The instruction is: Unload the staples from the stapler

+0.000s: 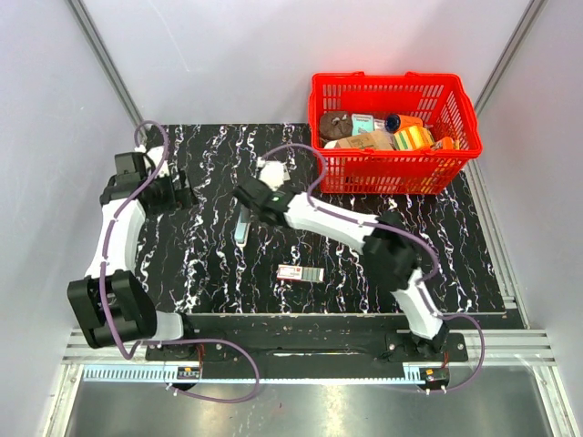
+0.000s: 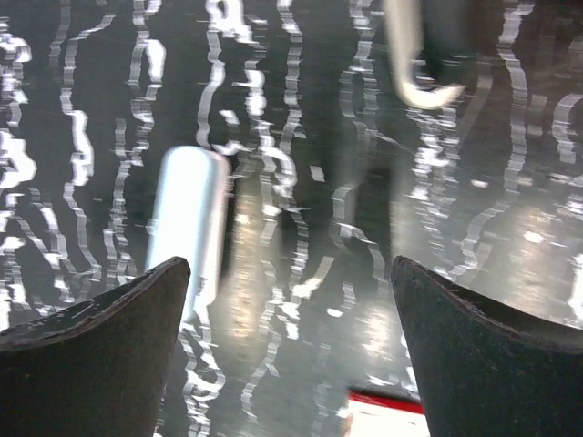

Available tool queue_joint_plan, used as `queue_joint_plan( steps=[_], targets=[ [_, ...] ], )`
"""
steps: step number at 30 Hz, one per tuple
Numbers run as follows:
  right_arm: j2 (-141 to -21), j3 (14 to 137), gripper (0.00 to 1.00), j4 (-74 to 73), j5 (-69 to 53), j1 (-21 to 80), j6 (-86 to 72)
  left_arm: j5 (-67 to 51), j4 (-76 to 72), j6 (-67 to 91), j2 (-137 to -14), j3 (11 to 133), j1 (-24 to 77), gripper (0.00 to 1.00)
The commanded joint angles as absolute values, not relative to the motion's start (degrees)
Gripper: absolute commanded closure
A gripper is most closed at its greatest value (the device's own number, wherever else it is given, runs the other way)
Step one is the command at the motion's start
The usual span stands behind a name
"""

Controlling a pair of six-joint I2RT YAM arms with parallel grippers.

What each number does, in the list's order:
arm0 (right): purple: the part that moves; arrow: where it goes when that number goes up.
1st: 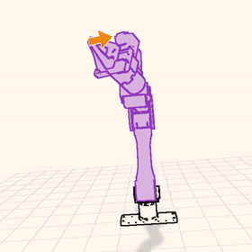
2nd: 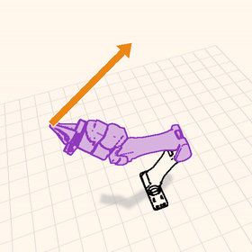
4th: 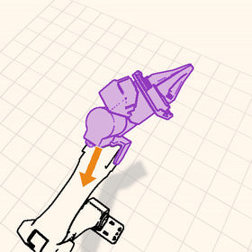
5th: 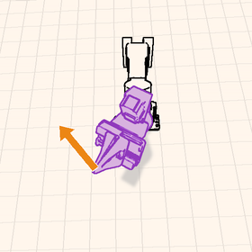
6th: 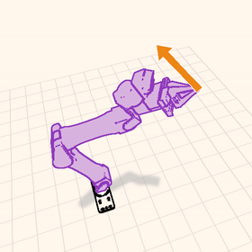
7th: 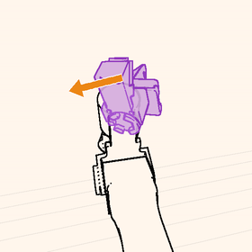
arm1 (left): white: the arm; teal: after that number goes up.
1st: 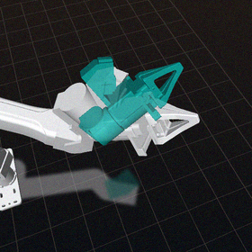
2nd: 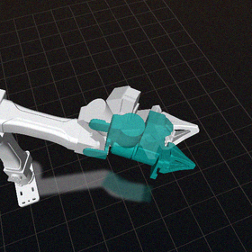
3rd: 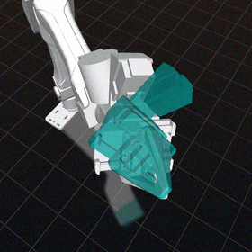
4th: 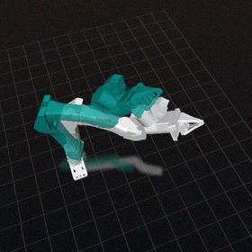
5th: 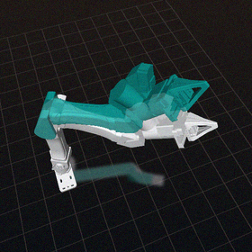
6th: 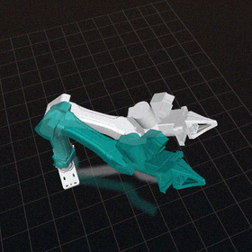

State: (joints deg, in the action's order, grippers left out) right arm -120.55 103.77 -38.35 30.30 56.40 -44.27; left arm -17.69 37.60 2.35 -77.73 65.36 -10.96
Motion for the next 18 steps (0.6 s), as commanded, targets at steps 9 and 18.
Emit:
queue_joint_plan(
  steps=[9, 18],
  targets=[
    [-142.64, 137.53, 0.08, -54.66, 27.42, 59.41, -48.87, -18.55, 41.04, -9.49, -71.90, 57.83, -12.83, 0.12],
    [-148.09, 142.56, 0.18, -56.78, 26.81, 59.41, -50.36, -14.94, 39.64, -10.37, -71.80, 56.78, -12.83, 0.13]
  ],
)
